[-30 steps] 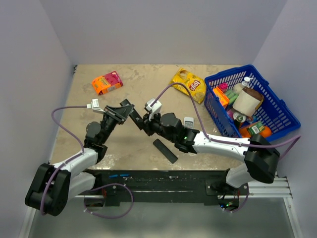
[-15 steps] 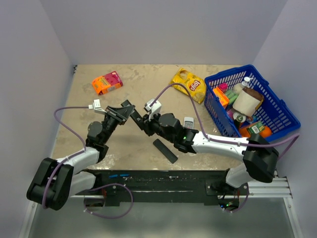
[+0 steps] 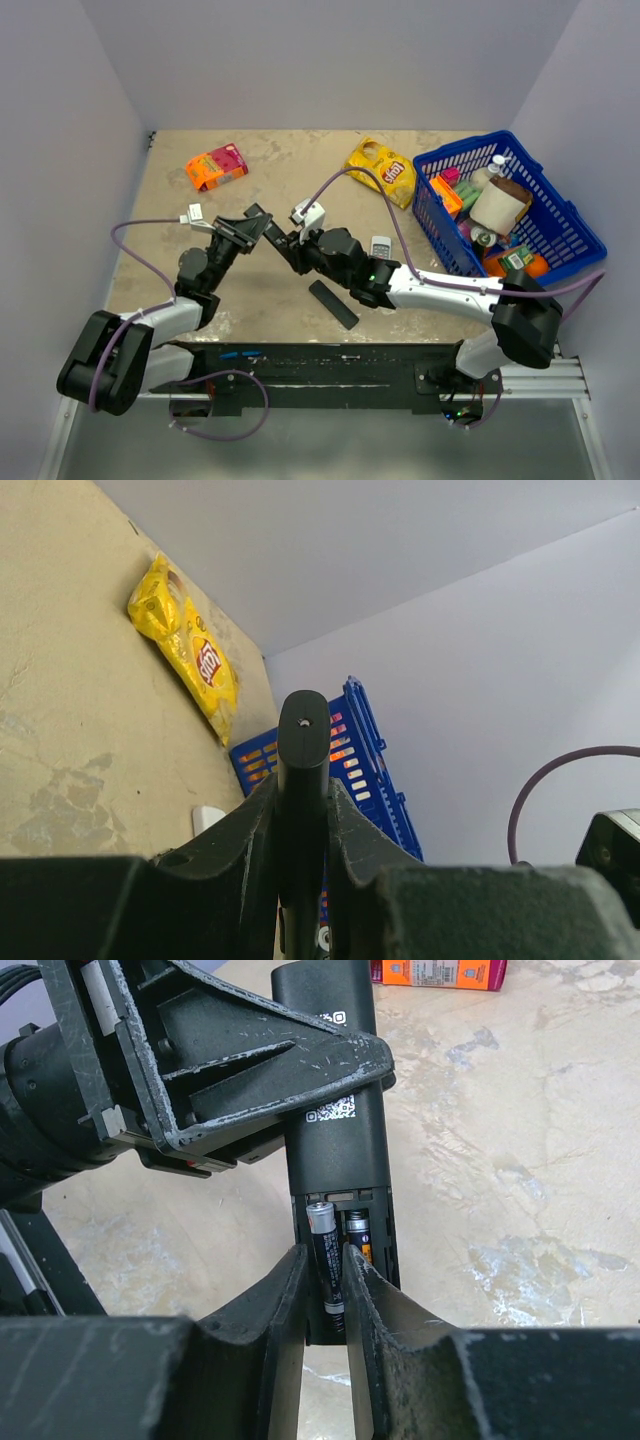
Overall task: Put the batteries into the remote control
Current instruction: Load the battery into the remote control.
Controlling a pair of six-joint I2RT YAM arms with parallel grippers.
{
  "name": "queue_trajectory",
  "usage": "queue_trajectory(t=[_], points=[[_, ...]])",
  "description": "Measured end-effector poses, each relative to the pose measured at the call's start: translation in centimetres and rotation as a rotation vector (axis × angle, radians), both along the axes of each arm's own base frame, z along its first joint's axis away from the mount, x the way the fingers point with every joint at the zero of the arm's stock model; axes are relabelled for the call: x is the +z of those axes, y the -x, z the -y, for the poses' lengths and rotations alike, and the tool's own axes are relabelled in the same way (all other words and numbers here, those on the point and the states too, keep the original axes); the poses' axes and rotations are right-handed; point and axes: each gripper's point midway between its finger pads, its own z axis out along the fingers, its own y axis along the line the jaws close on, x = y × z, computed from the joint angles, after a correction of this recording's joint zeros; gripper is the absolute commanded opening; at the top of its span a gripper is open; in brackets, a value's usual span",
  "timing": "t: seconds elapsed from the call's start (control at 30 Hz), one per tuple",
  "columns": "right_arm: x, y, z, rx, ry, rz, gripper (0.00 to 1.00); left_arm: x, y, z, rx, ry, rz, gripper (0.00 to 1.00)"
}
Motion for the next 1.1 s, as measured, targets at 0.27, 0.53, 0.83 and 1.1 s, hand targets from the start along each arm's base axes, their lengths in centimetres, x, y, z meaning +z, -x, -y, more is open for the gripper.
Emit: queue_trajectory(t=[0.27, 0.53, 0.83, 1.1], points=[[0.0, -0.1, 0.1, -0.014, -0.009, -0.013, 0.32, -0.2, 0.1, -0.1, 0.001, 0.016, -0.009, 0.00], [0.3, -0.4, 0.6, -0.046, -0.016, -0.011, 0.34, -0.1, 0.1, 0.0, -0.001, 0.025, -0.009, 0.00], [0.8, -0.3, 0.9, -0.052, -0.016, -0.009, 0.36, 0.1, 0.2, 0.1, -0.008, 0.048, -0.011, 0.00], [0.9, -0.2, 1.3, -0.043, 0.033, -0.008, 0.36, 0.1, 0.2, 0.2, -0.012, 0.050, -0.013, 0.00]])
